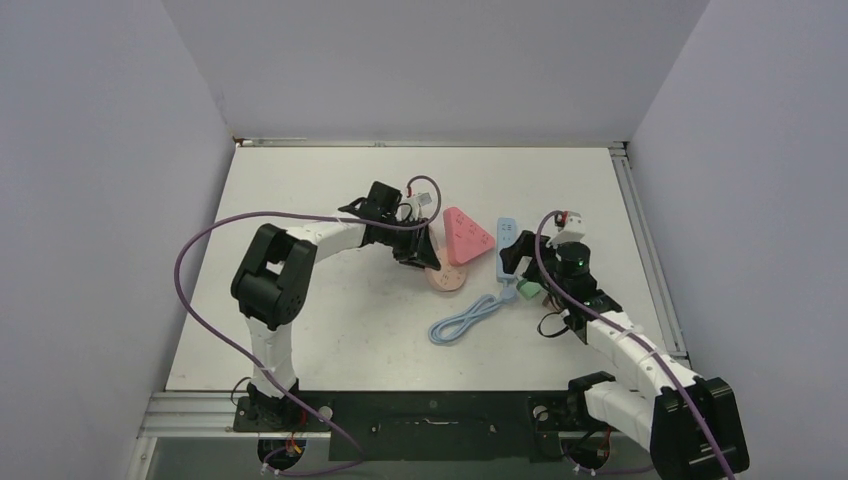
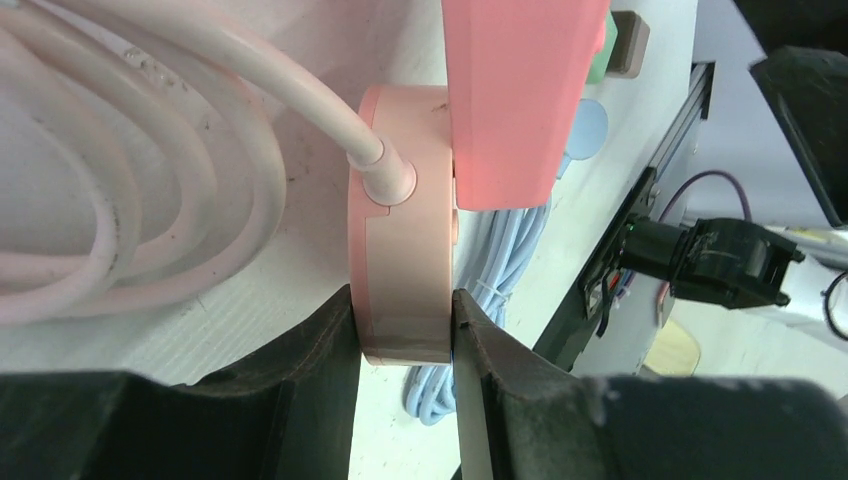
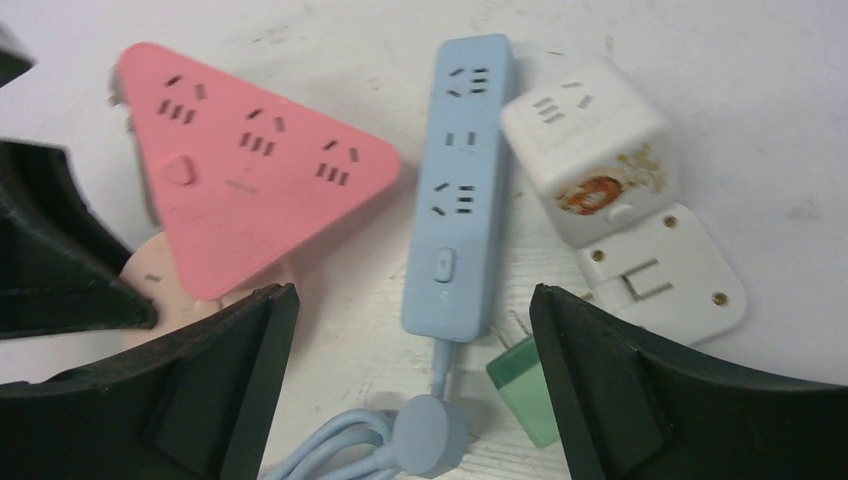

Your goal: Pull the plug off the socket

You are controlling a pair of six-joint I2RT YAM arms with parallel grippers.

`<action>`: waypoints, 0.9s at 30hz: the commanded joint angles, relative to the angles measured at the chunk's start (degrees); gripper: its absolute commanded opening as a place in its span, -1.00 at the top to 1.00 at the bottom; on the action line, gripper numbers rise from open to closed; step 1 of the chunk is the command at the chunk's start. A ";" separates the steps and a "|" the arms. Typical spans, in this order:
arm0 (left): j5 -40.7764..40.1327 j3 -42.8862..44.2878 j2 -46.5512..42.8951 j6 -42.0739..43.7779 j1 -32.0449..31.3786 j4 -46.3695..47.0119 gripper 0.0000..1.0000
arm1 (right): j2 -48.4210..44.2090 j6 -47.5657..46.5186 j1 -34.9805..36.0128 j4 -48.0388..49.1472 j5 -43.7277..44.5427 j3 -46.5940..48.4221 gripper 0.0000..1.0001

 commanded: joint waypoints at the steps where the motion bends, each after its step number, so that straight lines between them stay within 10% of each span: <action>1: 2.77 7.44 2.53 13.88 1.47 -11.87 1.00 | 1.62 -7.30 -0.45 5.34 -16.52 4.90 -0.79; 27: 14.73 12.24 -1.16 42.80 6.61 -34.51 1.00 | 38.75 -20.23 -3.98 2.58 -60.48 28.95 -0.82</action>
